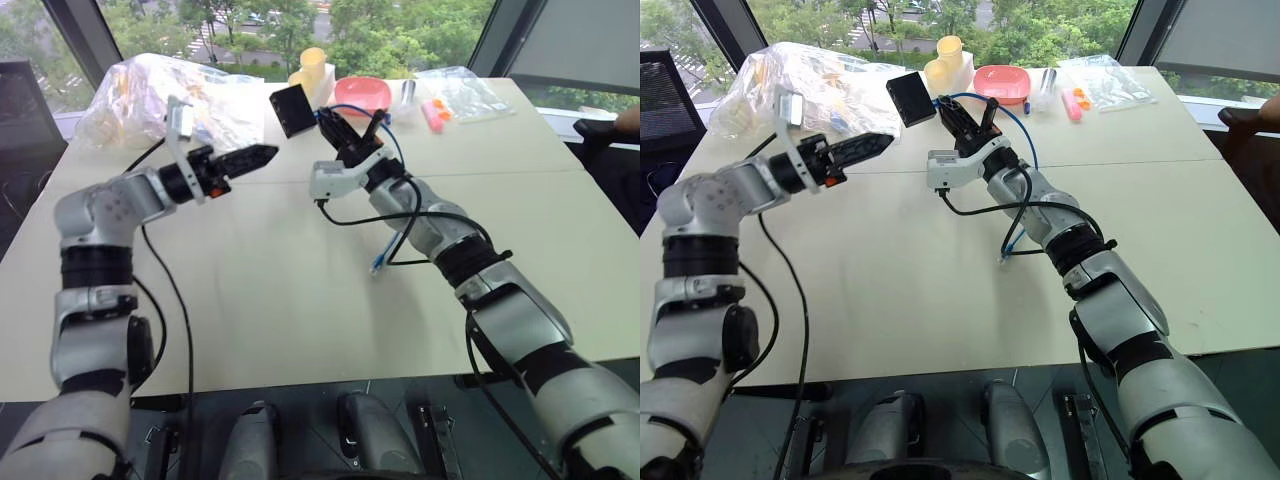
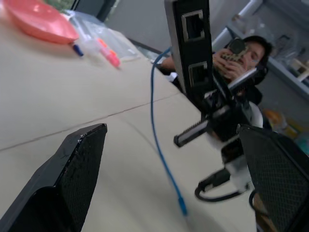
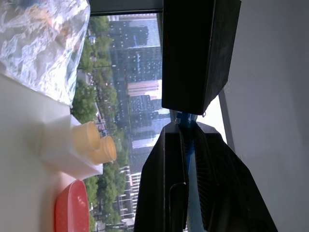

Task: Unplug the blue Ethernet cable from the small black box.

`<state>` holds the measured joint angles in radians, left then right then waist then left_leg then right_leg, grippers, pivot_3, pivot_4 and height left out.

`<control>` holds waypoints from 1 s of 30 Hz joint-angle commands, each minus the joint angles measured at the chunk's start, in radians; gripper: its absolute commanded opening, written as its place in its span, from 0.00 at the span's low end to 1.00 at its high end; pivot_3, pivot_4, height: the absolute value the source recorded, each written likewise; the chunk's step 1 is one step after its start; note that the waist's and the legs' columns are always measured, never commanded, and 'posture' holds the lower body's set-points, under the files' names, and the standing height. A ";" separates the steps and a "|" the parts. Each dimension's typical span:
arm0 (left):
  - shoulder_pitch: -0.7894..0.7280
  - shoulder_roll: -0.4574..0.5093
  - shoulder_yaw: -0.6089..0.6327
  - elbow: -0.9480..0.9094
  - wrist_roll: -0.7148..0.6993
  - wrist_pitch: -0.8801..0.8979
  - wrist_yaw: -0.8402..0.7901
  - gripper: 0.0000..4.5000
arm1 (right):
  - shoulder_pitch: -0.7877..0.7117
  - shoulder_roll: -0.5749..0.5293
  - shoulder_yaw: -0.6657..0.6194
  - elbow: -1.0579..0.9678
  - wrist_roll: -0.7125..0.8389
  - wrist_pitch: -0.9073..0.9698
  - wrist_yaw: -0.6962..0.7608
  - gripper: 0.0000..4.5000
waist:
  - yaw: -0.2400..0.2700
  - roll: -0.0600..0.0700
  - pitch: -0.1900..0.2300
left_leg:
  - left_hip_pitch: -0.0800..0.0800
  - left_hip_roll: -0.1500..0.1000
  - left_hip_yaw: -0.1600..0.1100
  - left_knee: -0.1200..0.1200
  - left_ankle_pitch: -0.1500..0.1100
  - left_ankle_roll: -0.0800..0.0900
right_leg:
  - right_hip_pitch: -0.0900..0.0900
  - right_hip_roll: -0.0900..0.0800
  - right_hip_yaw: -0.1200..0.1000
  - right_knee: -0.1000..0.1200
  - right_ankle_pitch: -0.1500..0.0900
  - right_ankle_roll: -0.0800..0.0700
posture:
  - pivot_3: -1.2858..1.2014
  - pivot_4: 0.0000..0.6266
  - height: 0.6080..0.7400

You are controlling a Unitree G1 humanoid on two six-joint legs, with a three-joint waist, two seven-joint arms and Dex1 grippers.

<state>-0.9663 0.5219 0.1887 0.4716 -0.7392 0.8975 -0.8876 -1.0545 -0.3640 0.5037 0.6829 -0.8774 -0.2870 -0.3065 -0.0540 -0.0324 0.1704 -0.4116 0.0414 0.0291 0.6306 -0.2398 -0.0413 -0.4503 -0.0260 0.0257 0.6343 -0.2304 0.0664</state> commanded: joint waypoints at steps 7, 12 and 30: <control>-0.135 -0.079 0.029 0.151 0.059 -0.134 -0.021 1.00 | 0.050 -0.005 -0.023 -0.131 -0.006 0.073 0.011 0.01 | 0.003 0.000 0.000 | 0.000 0.000 0.000 0.000 0.000 0.000 | 0.000 0.001 0.000 0.001 0.000 0.000 | 0.52 0.24 1.00; -0.161 -0.092 0.037 0.186 0.074 -0.162 -0.033 1.00 | 0.065 -0.008 -0.021 -0.140 -0.008 0.089 0.022 0.01 | 0.008 0.000 0.000 | 0.000 0.000 0.000 0.000 0.000 0.000 | 0.000 0.001 0.000 0.001 0.000 0.000 | 0.52 0.24 1.00; -0.202 -0.146 0.049 0.257 0.116 -0.205 -0.019 0.83 | 0.102 0.006 -0.019 -0.218 -0.019 0.117 0.041 0.00 | 0.010 0.000 0.000 | 0.000 0.000 -0.001 0.001 0.000 0.000 | 0.000 0.001 0.000 0.001 0.000 0.000 | 0.52 0.24 1.00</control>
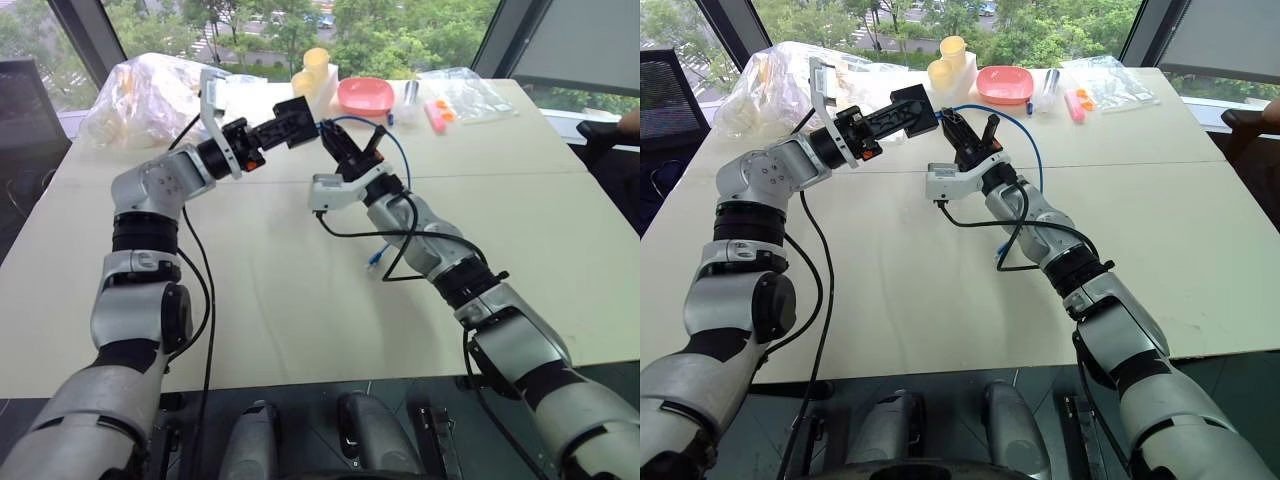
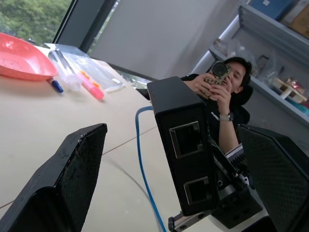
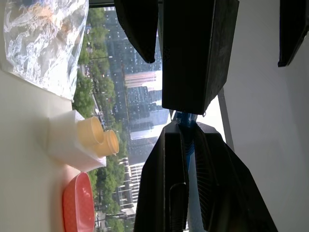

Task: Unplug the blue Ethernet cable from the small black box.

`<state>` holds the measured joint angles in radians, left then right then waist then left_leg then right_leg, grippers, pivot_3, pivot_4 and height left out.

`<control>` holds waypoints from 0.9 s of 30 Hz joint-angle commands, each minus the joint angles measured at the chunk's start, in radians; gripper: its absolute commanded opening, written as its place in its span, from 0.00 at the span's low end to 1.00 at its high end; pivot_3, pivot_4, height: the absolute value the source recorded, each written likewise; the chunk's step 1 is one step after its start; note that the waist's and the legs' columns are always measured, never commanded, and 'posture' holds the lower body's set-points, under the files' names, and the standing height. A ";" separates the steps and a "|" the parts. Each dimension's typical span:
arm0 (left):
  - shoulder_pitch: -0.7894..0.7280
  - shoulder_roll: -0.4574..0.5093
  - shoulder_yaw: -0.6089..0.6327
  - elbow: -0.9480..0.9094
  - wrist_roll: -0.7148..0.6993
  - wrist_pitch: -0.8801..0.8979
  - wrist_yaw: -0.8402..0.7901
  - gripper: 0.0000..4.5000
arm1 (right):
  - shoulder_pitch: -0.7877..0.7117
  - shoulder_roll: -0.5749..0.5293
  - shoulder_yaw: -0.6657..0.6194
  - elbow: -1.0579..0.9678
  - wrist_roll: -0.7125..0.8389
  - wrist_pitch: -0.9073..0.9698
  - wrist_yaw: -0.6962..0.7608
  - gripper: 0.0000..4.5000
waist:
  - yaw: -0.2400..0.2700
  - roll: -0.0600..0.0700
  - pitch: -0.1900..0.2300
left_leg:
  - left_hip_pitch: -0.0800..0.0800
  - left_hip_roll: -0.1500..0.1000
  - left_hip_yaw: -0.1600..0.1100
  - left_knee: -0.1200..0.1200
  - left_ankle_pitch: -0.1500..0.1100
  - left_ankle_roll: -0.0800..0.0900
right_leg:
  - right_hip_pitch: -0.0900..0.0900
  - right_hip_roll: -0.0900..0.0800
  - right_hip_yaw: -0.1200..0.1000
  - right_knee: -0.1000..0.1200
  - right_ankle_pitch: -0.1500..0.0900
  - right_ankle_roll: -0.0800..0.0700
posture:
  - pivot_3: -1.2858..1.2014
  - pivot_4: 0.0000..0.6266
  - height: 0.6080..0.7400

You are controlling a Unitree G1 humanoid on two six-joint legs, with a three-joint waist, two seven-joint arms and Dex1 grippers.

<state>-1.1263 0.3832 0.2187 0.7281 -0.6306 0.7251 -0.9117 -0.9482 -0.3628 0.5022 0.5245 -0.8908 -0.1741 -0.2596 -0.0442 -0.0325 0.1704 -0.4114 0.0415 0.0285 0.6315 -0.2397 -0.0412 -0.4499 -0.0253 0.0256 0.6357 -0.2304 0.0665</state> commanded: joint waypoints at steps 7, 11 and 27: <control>-0.055 -0.015 0.020 0.037 0.033 -0.074 0.010 0.19 | 0.012 0.005 -0.017 -0.087 -0.013 0.013 -0.006 0.00 | 0.001 0.000 0.000 | 0.000 0.000 0.000 0.000 0.000 0.000 | 0.000 0.000 0.000 0.000 0.000 0.000 | 0.52 0.24 1.00; -0.053 -0.015 0.023 0.037 0.040 -0.077 0.015 0.12 | 0.022 0.007 -0.015 -0.095 -0.013 0.015 0.000 0.00 | -0.001 0.000 0.000 | 0.000 0.000 0.000 0.000 0.000 0.000 | 0.000 0.000 0.000 0.000 0.000 0.000 | 0.52 0.24 1.00; 0.028 0.160 -0.080 -0.051 0.081 -0.006 -0.316 0.12 | 0.173 -0.062 -0.208 -0.265 0.377 -0.012 0.316 0.98 | 0.002 0.000 0.000 | 0.002 0.000 -0.001 0.003 0.000 0.000 | 0.001 0.000 0.000 0.006 0.000 0.000 | 0.52 0.24 1.00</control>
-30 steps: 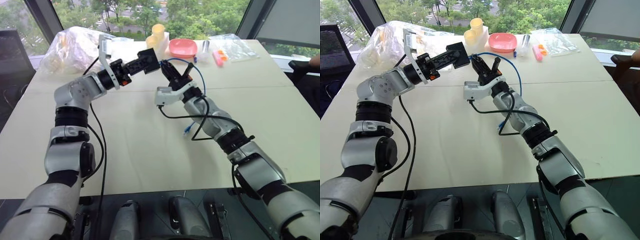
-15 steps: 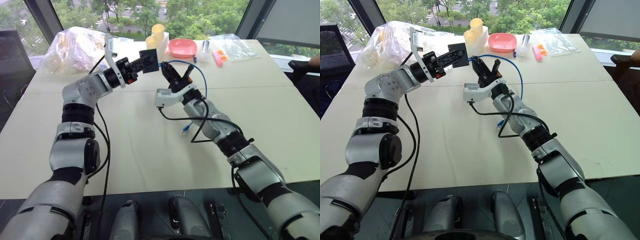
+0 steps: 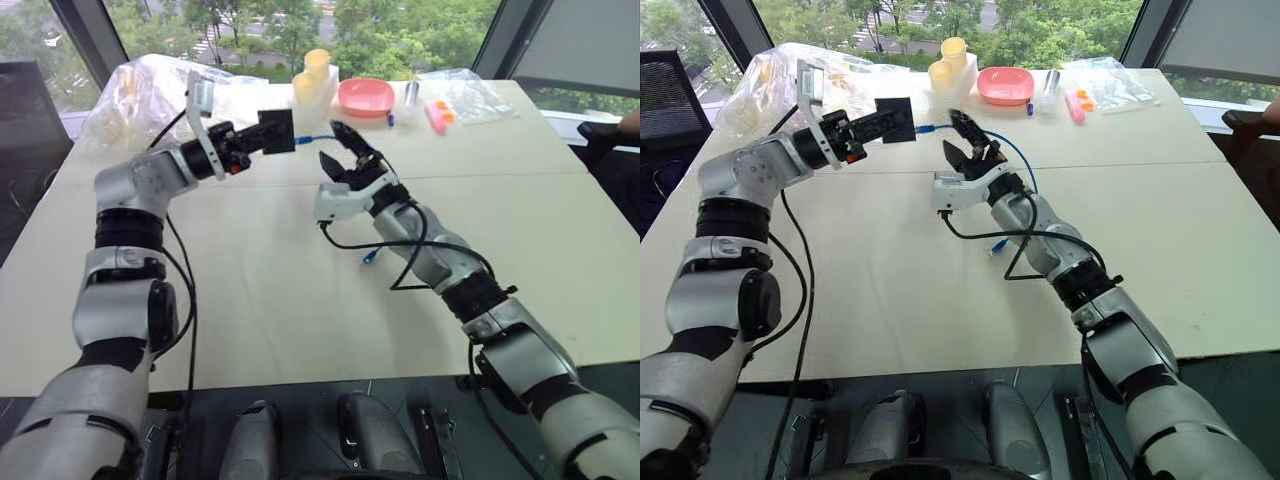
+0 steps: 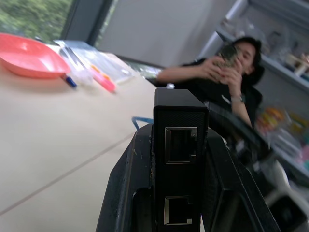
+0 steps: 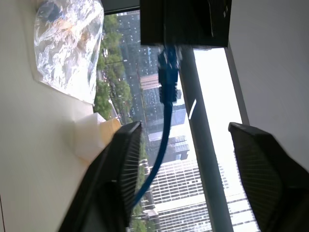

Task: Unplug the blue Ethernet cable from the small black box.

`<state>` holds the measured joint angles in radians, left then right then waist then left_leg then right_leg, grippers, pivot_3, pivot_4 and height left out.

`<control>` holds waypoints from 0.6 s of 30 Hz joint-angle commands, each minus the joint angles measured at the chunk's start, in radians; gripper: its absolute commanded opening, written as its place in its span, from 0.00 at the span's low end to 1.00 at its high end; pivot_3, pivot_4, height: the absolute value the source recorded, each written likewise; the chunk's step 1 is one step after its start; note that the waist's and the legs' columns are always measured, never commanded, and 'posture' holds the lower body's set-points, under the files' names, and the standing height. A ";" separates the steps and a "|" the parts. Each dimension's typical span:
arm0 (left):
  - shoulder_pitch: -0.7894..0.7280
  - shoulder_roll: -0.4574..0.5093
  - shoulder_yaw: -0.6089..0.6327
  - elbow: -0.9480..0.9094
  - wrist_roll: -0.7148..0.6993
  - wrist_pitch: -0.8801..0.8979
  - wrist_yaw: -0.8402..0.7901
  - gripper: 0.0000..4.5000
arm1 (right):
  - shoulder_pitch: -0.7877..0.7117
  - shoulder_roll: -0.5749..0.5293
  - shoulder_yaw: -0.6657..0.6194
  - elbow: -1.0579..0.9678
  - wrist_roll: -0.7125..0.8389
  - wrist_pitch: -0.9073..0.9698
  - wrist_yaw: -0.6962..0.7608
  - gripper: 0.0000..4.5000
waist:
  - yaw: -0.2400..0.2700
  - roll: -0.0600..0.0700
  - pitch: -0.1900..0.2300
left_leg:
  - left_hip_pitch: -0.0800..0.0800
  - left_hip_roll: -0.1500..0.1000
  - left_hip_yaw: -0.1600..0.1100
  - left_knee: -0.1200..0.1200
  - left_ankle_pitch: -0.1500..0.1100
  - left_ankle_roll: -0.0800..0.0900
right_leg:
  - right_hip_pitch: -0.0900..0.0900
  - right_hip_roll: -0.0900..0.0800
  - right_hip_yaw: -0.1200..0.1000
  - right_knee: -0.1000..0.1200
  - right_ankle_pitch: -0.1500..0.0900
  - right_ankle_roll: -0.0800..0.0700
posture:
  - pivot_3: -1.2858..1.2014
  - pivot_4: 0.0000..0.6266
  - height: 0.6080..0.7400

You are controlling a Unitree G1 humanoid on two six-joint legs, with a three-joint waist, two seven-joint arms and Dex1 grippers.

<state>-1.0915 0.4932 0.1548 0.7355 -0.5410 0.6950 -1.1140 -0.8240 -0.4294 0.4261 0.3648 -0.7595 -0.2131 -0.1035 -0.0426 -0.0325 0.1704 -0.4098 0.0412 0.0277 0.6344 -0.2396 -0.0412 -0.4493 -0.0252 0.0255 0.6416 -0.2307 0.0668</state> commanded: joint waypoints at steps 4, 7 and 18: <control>-0.011 0.141 -0.027 -0.056 -0.056 0.117 -0.331 0.12 | 0.153 0.052 -0.310 -0.368 0.918 0.504 0.671 0.98 | -0.004 0.000 0.000 | 0.001 0.000 -0.002 0.002 0.000 0.000 | 0.003 0.001 -0.001 0.000 0.000 0.000 | 0.52 0.24 1.00; -0.022 0.178 -0.072 -0.054 -0.016 0.070 -0.440 0.12 | 0.111 -0.023 -0.471 -0.485 1.283 0.763 0.876 0.98 | -0.001 0.002 0.003 | 0.002 0.002 -0.002 0.007 -0.001 0.001 | 0.005 0.001 -0.002 0.005 0.000 0.000 | 0.52 0.24 1.00; -0.097 0.237 -0.241 -0.090 -0.103 0.038 -0.500 0.12 | -0.167 -0.089 -0.521 -0.434 1.600 1.134 1.054 0.98 | -0.001 0.004 0.007 | 0.003 0.003 -0.003 0.015 -0.003 0.006 | 0.007 0.004 -0.001 0.007 -0.001 -0.001 | 0.52 0.24 1.00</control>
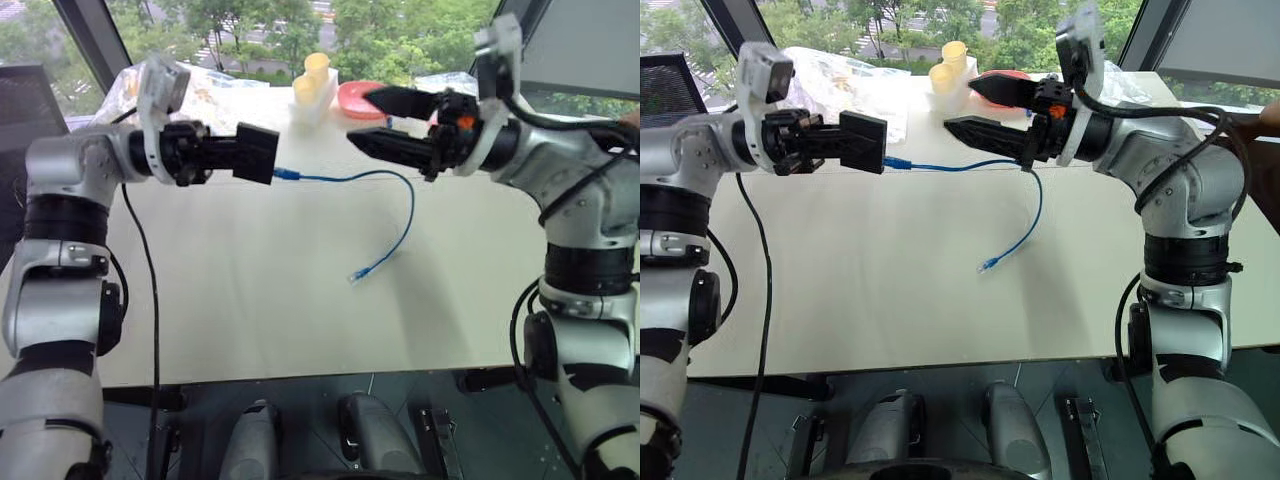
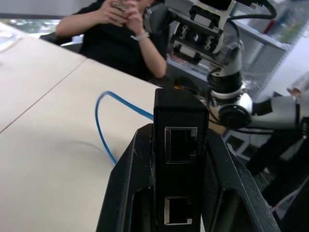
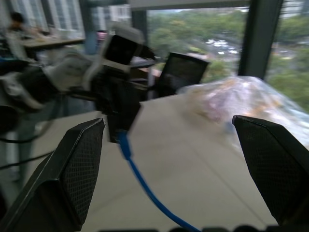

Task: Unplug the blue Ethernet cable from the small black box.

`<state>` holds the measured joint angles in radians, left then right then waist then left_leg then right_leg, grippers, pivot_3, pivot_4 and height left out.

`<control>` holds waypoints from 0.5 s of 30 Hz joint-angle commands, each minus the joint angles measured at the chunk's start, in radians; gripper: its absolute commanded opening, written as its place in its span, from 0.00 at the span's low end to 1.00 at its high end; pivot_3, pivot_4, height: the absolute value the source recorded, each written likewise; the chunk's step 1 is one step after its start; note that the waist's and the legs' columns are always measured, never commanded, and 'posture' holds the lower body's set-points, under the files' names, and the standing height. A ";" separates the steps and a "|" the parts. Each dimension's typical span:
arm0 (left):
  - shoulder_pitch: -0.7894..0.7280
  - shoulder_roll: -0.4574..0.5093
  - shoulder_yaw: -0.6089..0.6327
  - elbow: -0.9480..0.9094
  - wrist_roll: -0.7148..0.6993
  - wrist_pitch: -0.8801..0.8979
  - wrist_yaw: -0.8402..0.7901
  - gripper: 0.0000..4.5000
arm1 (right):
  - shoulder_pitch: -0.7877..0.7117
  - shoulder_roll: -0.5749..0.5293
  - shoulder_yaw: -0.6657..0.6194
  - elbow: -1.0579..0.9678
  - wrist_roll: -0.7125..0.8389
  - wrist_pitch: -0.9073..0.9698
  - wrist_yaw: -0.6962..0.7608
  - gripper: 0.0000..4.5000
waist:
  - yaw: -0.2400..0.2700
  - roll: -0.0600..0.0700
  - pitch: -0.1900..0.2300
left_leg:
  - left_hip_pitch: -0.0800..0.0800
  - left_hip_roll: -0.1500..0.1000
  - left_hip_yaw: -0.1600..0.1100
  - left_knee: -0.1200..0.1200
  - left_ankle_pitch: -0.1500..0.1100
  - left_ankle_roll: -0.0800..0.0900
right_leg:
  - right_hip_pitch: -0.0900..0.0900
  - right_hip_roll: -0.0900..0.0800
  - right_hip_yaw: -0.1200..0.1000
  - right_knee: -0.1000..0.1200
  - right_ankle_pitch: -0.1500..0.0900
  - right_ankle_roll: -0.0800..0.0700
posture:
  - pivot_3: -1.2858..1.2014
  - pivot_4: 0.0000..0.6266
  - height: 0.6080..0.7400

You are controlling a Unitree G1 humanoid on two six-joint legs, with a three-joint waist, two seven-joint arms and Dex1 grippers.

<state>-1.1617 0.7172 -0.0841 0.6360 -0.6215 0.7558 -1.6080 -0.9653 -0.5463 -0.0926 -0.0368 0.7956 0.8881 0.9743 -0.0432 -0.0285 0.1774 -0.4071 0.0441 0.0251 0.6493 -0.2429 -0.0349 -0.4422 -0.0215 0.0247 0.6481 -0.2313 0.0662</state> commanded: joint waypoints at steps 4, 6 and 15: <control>-0.079 -0.031 0.083 0.118 -0.001 -0.038 0.030 0.12 | 0.021 0.139 -0.079 -0.085 0.177 0.108 -0.163 0.98 | 0.002 0.000 0.000 | -0.002 0.003 0.000 0.000 -0.001 0.001 | -0.003 0.003 0.000 0.000 0.000 0.000 | 0.52 0.24 1.00; -0.087 -0.039 0.121 0.161 0.001 -0.049 0.054 0.12 | 0.109 0.197 -0.099 -0.177 0.278 0.159 -0.240 0.98 | 0.005 0.000 0.000 | -0.003 0.004 -0.001 0.000 -0.001 0.001 | -0.003 0.004 0.000 0.000 0.000 0.000 | 0.52 0.24 1.00; -0.072 -0.060 0.158 0.169 0.024 -0.029 0.045 0.12 | 0.309 0.350 0.026 -0.309 0.220 0.105 -0.475 0.98 | 0.001 0.000 0.000 | -0.003 0.003 -0.001 0.001 -0.002 0.004 | -0.002 0.004 0.001 0.000 0.000 0.000 | 0.52 0.24 1.00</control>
<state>-1.2228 0.6552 0.0452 0.8397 -0.5975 0.7196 -1.5504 -0.6538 -0.2265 -0.0813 -0.3383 1.0514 1.0357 0.5576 -0.0420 -0.0287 0.1774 -0.4095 0.0478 0.0241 0.6502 -0.2451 -0.0313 -0.4446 -0.0169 0.0254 0.6487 -0.2312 0.0660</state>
